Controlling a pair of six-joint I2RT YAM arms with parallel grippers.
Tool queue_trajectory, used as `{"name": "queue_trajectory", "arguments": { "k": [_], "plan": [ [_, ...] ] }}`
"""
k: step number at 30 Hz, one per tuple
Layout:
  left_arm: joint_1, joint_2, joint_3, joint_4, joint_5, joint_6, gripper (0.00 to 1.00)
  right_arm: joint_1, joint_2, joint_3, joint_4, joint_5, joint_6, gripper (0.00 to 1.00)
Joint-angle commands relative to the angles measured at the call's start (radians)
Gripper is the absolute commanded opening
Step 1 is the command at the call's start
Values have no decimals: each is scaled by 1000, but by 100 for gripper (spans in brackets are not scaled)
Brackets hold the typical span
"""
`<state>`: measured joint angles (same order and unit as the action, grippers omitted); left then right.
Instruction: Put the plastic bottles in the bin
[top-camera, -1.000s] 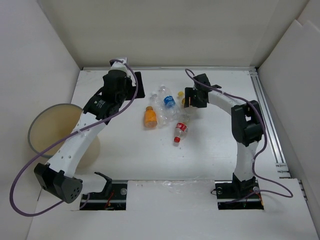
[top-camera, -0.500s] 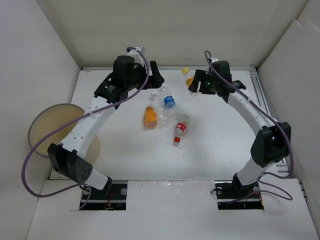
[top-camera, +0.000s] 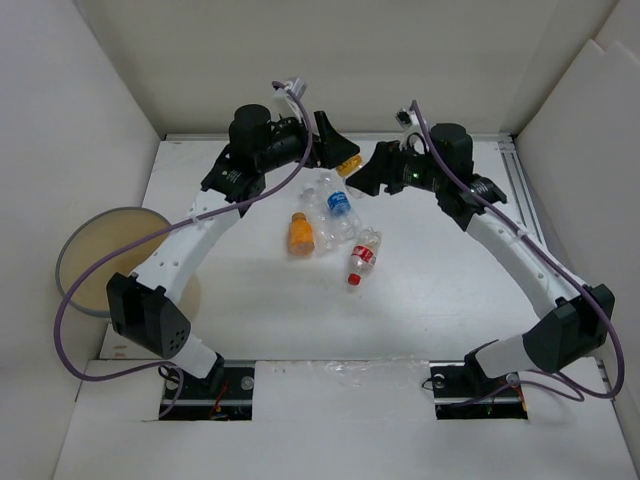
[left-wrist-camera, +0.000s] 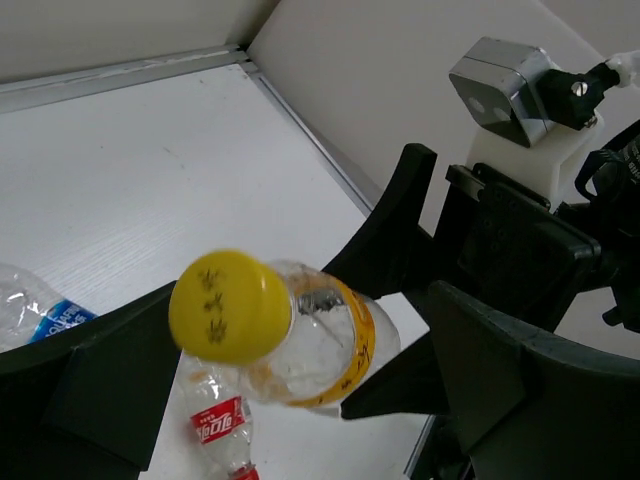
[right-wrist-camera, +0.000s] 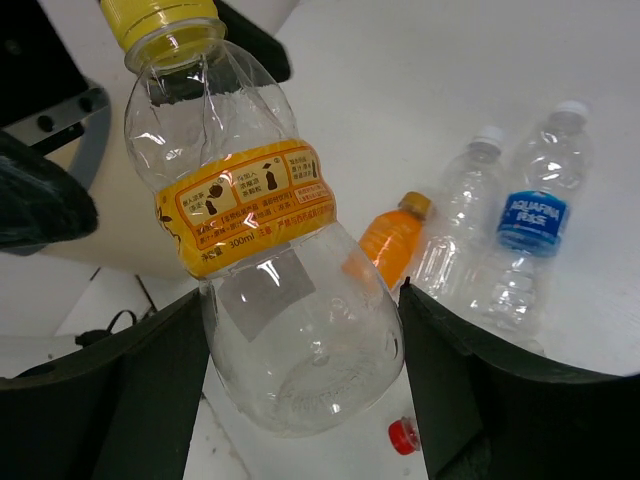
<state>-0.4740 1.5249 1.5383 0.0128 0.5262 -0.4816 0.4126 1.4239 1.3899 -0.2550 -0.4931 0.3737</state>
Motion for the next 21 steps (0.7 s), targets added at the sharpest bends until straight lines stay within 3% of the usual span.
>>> {"name": "queue_trajectory", "arguments": {
  "k": [1, 8, 11, 13, 14, 16, 17, 19, 20, 21],
  "plan": [
    [2, -12, -29, 148, 86, -38, 100, 32, -14, 37, 94, -61, 8, 11],
    [2, 11, -20, 104, 107, -38, 100, 68, -5, 37, 123, -6, 28, 11],
    [2, 1, -30, 104, 107, -38, 90, 77, -5, 46, 132, 65, 37, 11],
    [2, -9, -30, 104, 107, -38, 79, 77, -5, 46, 141, 83, 47, 11],
    [2, -9, -30, 104, 107, -38, 57, 77, -5, 46, 142, 83, 47, 11],
    [2, -19, -12, 75, 78, -38, 34, 77, 4, 55, 142, 83, 47, 12],
    [2, -19, -3, 63, 66, -26, 28, 77, 4, 55, 142, 83, 47, 13],
    [2, -19, 16, 38, 13, -16, 11, 88, 4, 55, 152, 73, 47, 27],
    [2, -19, 28, 38, 0, -15, 3, 100, -5, 55, 152, 64, 38, 44],
    [2, -19, 28, 38, -17, -15, 1, 100, -5, 35, 170, 64, 37, 97]
  ]
}}
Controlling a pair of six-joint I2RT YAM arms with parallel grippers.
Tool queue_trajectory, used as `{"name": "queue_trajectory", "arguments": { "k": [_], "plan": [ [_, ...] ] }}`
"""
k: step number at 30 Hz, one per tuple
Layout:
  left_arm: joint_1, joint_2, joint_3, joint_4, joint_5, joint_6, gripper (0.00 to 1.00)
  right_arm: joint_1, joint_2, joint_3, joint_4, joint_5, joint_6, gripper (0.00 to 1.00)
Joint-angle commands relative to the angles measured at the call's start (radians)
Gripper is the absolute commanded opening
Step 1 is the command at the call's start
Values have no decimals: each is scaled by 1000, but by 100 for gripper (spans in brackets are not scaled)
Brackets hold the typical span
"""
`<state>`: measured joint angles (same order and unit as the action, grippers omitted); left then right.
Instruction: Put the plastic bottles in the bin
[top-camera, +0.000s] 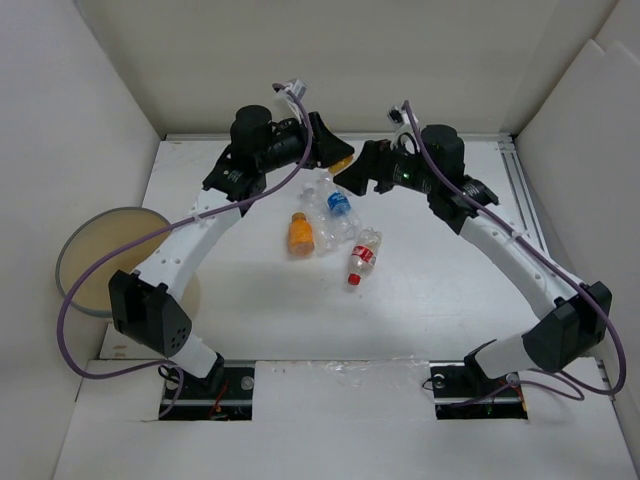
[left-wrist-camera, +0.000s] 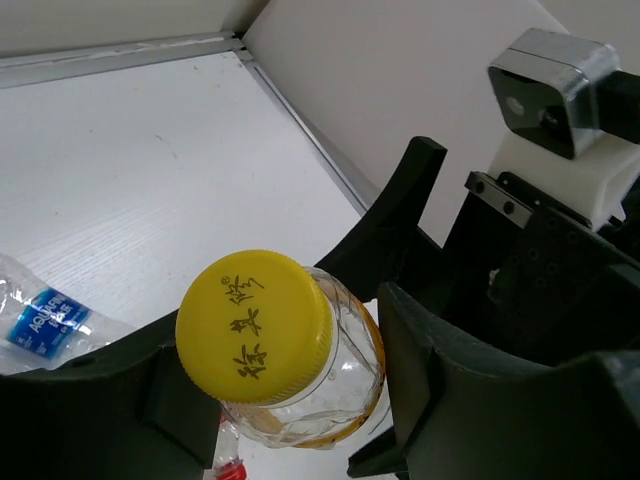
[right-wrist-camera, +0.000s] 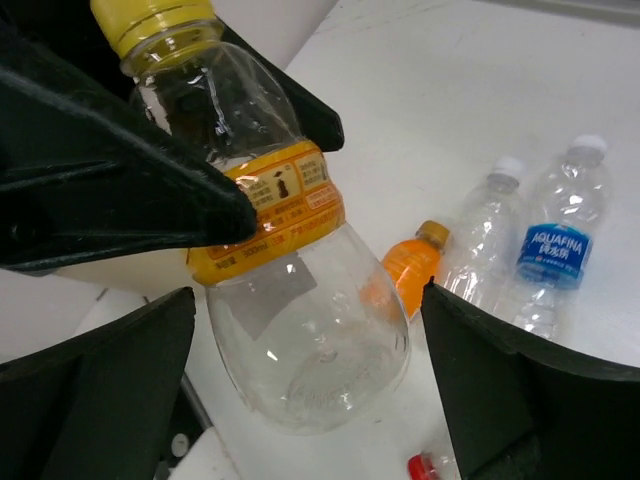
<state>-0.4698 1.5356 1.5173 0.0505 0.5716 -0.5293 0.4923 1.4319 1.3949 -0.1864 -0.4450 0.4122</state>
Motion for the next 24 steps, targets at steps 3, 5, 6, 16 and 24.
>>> {"name": "queue_trajectory", "arguments": {
  "k": [3, 5, 6, 16, 24],
  "plan": [
    [19, -52, 101, -41, -185, 32, 0, 29, -34, -6, 102, 86, -21, 100],
    [37, -61, 154, -154, -345, 41, 0, 0, -34, -28, 88, 110, -21, 100],
    [48, -61, 231, -211, -425, 55, 0, -27, -34, -40, 79, 144, -21, 100],
    [184, -184, 400, -747, -1241, -47, 0, -90, 5, -128, -15, 249, -30, 100],
    [212, -331, 241, -1096, -1616, -388, 0, -58, 78, -116, -24, 212, -21, 100]
  ]
}}
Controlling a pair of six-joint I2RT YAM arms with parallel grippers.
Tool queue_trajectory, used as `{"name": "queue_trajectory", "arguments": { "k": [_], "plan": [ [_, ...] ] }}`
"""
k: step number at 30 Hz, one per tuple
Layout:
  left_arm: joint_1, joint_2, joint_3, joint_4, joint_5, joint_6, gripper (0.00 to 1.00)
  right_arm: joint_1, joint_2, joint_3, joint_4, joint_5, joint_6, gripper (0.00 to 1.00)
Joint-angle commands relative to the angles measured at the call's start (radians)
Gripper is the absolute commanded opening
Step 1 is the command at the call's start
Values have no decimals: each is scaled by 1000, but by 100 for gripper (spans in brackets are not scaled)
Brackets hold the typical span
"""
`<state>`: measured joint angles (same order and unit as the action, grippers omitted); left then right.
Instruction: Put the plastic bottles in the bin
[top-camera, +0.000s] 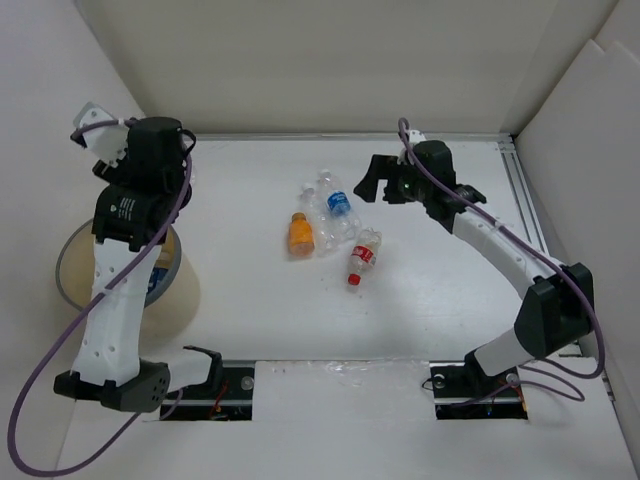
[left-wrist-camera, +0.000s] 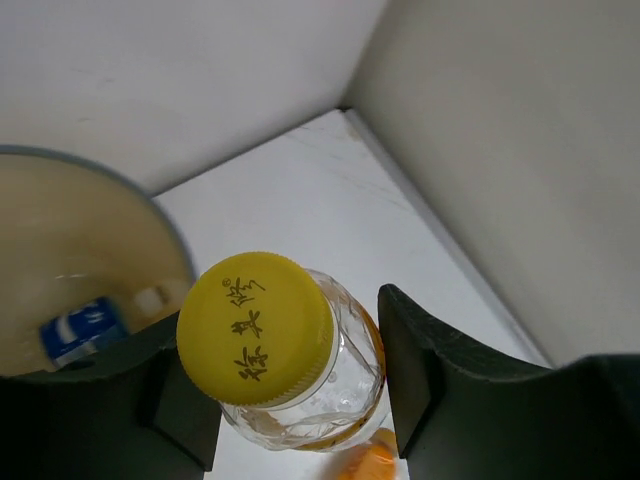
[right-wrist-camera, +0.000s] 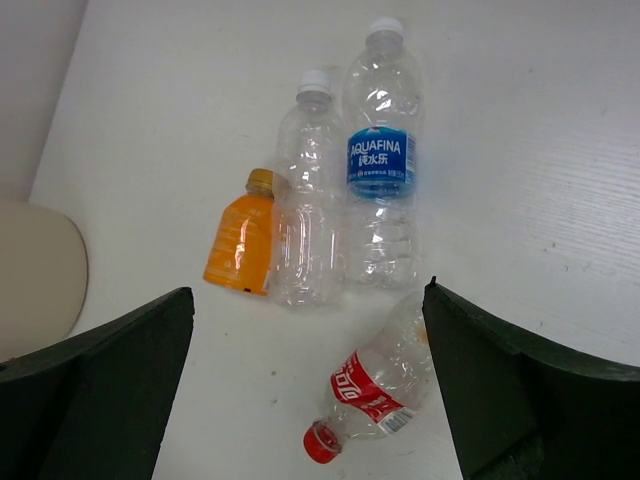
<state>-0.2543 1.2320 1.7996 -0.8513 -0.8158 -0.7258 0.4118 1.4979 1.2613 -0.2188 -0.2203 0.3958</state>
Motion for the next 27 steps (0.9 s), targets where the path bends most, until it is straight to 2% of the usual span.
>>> {"name": "queue_trajectory", "arguments": {
  "k": [1, 2, 6, 9, 16, 17, 18, 19, 20, 23, 26, 27],
  "plan": [
    [-3, -46, -57, -230, -249, -277, 0, 33, 27, 18, 18, -23, -5, 100],
    [-3, -90, -119, -276, -288, -308, 0, 33, 39, 27, 18, -36, -5, 100],
    [48, -244, -346, -276, -278, -409, 0, 77, 48, 27, 18, -36, -5, 100],
    [108, -333, -448, -276, -278, -425, 0, 87, 48, 27, 18, -36, -5, 100],
    [118, -399, -479, -276, -319, -393, 0, 107, 48, 27, 18, -36, -5, 100],
    [118, -399, -491, -276, -319, -393, 8, 107, 48, 27, 18, -36, -5, 100],
    [118, -399, -491, -276, -319, -380, 22, 107, 48, 27, 18, -36, -5, 100],
    [118, -390, -506, -276, -319, -391, 72, 107, 48, 27, 18, -36, -5, 100],
    [118, -378, -517, -276, -319, -391, 100, 107, 59, 27, 6, -16, -5, 100],
    [118, -368, -526, -276, -319, -402, 100, 117, 71, 55, -51, 48, 5, 100],
    [118, -359, -508, -214, -319, -331, 100, 154, 82, 84, -151, 215, 50, 100],
    [118, -359, -482, -189, -310, -298, 100, 166, 82, 84, -178, 346, 76, 100]
  ]
}}
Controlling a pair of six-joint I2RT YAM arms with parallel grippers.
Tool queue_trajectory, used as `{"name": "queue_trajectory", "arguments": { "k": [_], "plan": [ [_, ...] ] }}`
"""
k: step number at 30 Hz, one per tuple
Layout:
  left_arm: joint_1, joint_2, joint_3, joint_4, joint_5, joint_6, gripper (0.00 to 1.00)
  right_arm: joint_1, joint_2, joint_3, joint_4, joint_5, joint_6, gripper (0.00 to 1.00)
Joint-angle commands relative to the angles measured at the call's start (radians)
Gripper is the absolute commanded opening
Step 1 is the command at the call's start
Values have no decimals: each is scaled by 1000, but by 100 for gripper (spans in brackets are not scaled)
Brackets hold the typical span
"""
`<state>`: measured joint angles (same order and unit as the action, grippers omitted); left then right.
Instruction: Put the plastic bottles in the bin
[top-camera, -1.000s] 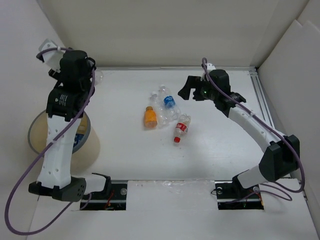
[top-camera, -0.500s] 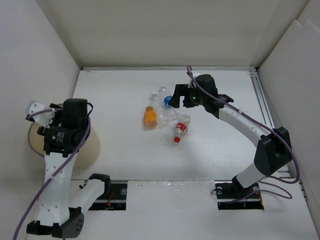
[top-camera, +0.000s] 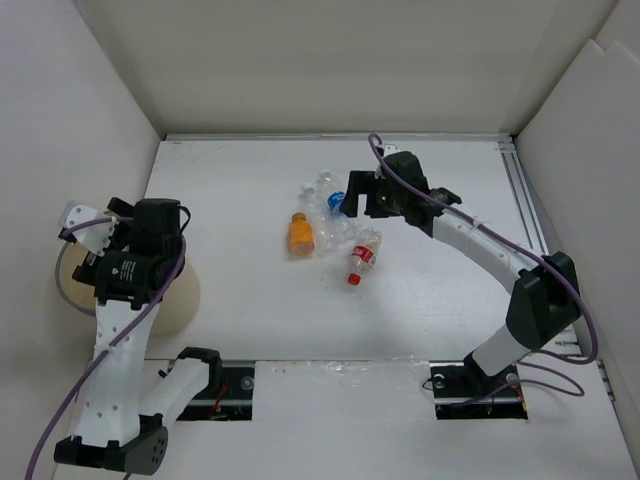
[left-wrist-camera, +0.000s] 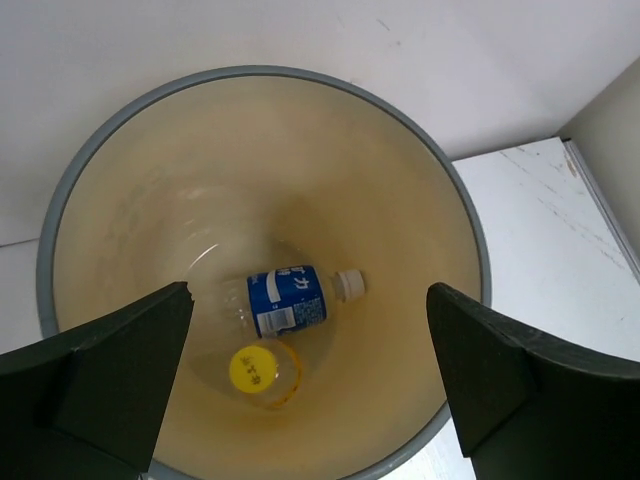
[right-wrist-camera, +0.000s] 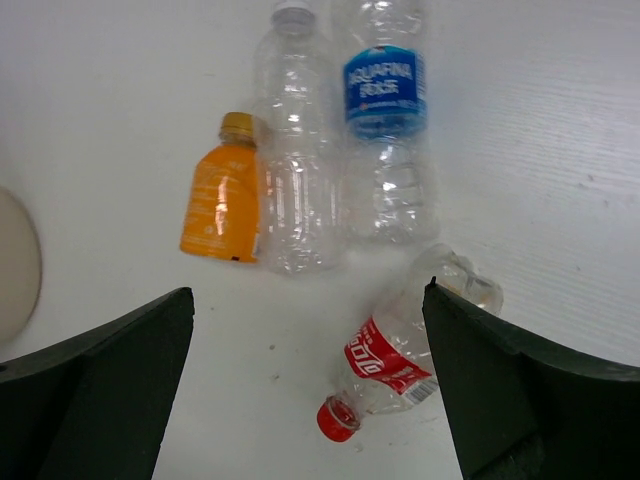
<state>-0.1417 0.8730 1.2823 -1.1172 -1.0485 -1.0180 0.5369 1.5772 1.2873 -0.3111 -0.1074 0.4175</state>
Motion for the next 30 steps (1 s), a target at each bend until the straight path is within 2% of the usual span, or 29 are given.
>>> {"name": "queue_trajectory", "arguments": {
  "k": [1, 2, 3, 4, 6, 7, 8, 10, 12, 14, 17, 21, 30],
  "plan": [
    [5, 0, 51, 112, -62, 46, 100, 72, -8, 58, -132, 297, 131, 100],
    [5, 0, 66, 166, -42, 124, 100, 89, -26, 40, -152, 358, 177, 100],
    [5, 0, 78, 319, 58, 228, 100, 107, -35, 27, -170, 412, 219, 100],
    [5, 0, 98, 394, 129, 410, 100, 138, -36, 11, -180, 478, 283, 100],
    [5, 48, 130, 538, 299, 537, 100, 149, -46, -29, -206, 518, 354, 100],
    [5, 82, 185, 557, 464, 583, 100, 162, -46, -43, -206, 534, 383, 100],
    [5, 127, 227, 557, 538, 634, 100, 163, -37, -71, -206, 544, 412, 100],
    [-37, 261, 303, 530, 693, 676, 100, 163, -28, -100, -186, 545, 421, 100],
    [-84, 329, 377, 530, 758, 709, 100, 153, -16, -143, -142, 523, 422, 100],
    [-84, 379, 387, 549, 897, 710, 100, 127, 9, -166, -112, 509, 422, 100],
    [-84, 367, 326, 640, 1042, 710, 100, 106, 33, -195, -45, 500, 408, 100],
    [-84, 344, 258, 700, 1116, 710, 100, 87, 84, -195, -2, 469, 377, 96],
    [-84, 313, 181, 731, 1194, 730, 100, 12, 158, -214, 52, 327, 357, 79]
  ]
}}
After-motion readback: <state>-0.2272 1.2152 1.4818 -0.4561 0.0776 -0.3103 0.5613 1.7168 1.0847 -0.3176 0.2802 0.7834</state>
